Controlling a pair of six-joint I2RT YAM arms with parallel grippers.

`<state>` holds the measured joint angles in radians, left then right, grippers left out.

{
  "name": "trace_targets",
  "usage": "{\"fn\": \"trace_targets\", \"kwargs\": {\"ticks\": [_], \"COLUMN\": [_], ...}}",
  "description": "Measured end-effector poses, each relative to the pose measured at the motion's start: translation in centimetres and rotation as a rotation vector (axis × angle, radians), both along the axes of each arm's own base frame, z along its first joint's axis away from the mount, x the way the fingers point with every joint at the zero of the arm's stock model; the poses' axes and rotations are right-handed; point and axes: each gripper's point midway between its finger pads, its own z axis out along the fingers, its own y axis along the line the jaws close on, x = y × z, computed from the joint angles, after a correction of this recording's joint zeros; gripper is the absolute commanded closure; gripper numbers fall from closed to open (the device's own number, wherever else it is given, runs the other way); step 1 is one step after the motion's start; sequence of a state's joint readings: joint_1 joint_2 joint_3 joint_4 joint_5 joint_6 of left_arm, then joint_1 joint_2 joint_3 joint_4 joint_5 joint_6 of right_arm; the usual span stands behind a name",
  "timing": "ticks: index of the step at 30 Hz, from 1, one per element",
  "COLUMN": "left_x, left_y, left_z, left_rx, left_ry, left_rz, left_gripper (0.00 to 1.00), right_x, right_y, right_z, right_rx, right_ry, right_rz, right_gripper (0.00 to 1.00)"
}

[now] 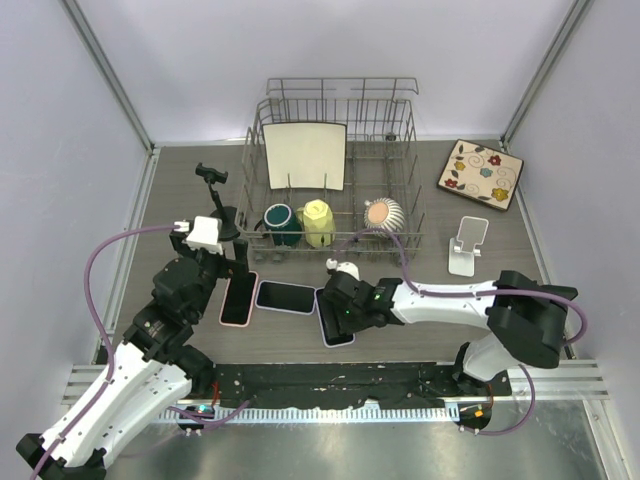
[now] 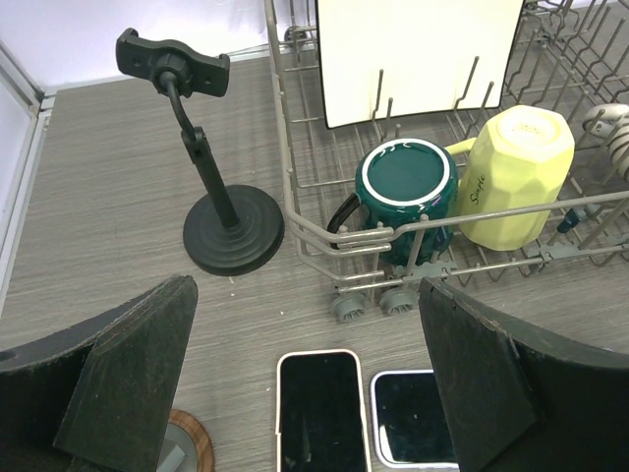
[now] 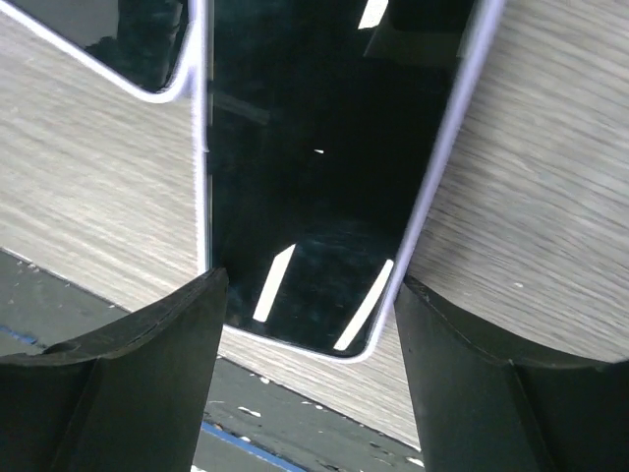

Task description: Remove the phone from the phone stand

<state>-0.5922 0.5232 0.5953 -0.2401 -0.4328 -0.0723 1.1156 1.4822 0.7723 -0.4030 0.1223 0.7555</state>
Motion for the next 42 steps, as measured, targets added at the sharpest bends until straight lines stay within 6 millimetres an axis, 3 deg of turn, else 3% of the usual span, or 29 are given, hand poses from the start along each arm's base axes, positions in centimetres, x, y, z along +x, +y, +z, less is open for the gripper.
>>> {"fn": "trace_targets", "kwargs": {"ticks": [9, 19, 29, 35, 42], "left_x": [0.0, 0.0, 0.1, 0.0, -0.3], "left_y": [0.0, 0.0, 0.0, 0.1, 0.7], "left_z": [0.0, -0.1, -0.1, 0.0, 0.7], "left_rx": [0.0, 0.002, 0.003, 0.002, -0.014], "left_ry": [0.001, 0.003, 0.005, 0.001, -0.028], "left_rz": [0.0, 0.0, 0.0, 0.005, 0.025], "left_gripper": [0.0, 0.0, 0.0, 0.0, 0.0], "right_x": [-1.1, -1.2, 2.4, 4.9, 6.2], "right_y": [4.0, 5.1, 6.9, 8.4, 6.3], "right_z": [0.3, 1.4, 3.8, 3.2, 1.9], "right_rx": [0.04, 0.02, -0.044, -0.154, -0.322], "right_ry": [0.074, 0.09, -0.087, -0.204, -0.271], "right_rz": [0.157, 0.186, 0.127, 0.081, 0.049], "right_gripper": [0.27, 0.3, 0.32, 0.29, 0.28]}}
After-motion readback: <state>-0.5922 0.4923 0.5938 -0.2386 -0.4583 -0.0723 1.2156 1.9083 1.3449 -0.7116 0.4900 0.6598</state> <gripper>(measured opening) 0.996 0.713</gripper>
